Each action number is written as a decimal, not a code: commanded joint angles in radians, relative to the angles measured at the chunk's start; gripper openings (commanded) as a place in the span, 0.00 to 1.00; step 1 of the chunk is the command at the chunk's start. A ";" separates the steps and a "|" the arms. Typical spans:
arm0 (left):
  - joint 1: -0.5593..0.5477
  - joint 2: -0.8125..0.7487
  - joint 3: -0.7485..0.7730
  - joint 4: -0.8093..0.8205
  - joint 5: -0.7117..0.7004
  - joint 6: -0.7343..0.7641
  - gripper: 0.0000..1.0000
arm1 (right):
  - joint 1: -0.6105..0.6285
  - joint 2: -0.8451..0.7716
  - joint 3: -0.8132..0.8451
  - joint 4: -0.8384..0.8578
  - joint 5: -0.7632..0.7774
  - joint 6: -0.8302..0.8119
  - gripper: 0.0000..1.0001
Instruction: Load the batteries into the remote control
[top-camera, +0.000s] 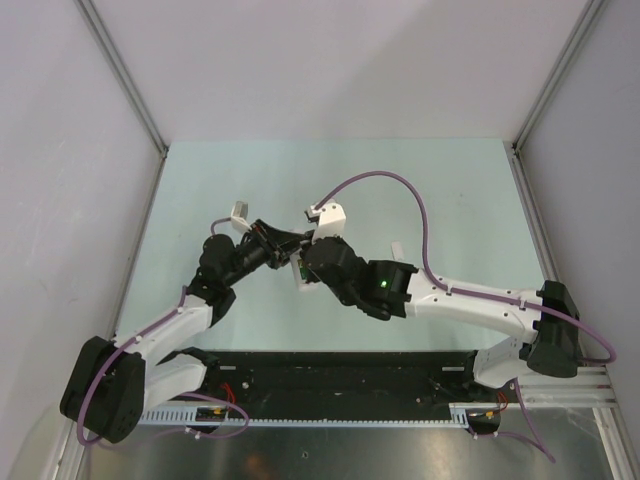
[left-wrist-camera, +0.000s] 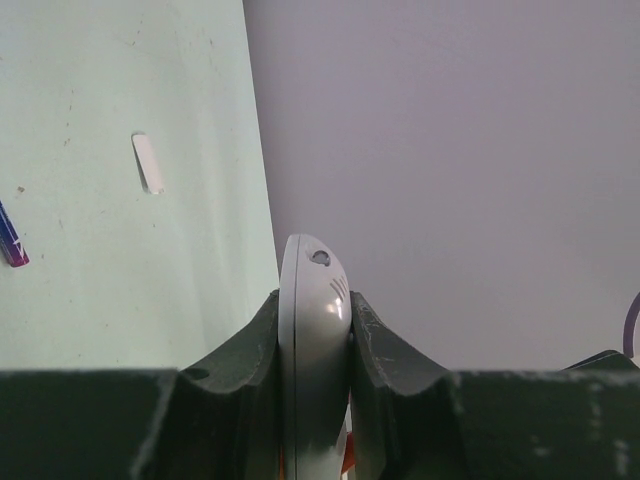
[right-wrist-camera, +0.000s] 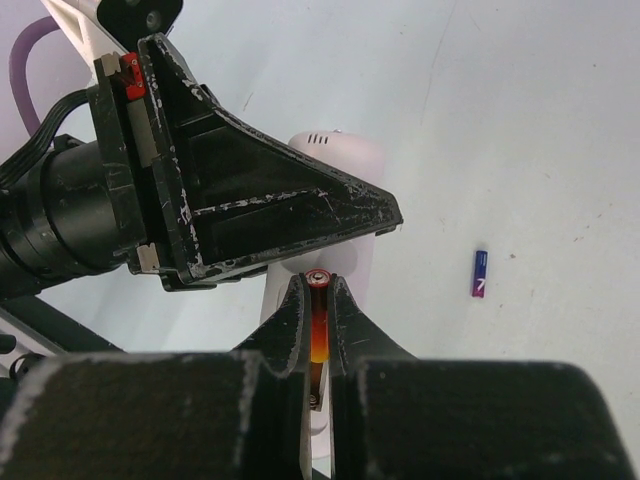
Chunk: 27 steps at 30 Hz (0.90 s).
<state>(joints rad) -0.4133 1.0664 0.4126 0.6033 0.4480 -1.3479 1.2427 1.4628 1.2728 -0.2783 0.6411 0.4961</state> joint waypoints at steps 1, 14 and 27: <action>-0.005 -0.017 0.049 0.059 0.000 -0.031 0.00 | 0.012 -0.012 -0.001 -0.016 -0.021 -0.025 0.00; -0.005 -0.034 0.045 0.069 -0.020 -0.016 0.00 | 0.012 -0.039 0.000 -0.133 -0.084 0.038 0.00; -0.005 -0.043 0.058 0.079 -0.040 -0.010 0.00 | 0.006 -0.016 0.002 -0.202 -0.175 0.085 0.00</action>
<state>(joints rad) -0.4198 1.0641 0.4126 0.5858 0.4477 -1.3334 1.2438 1.4391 1.2728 -0.3813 0.5388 0.5514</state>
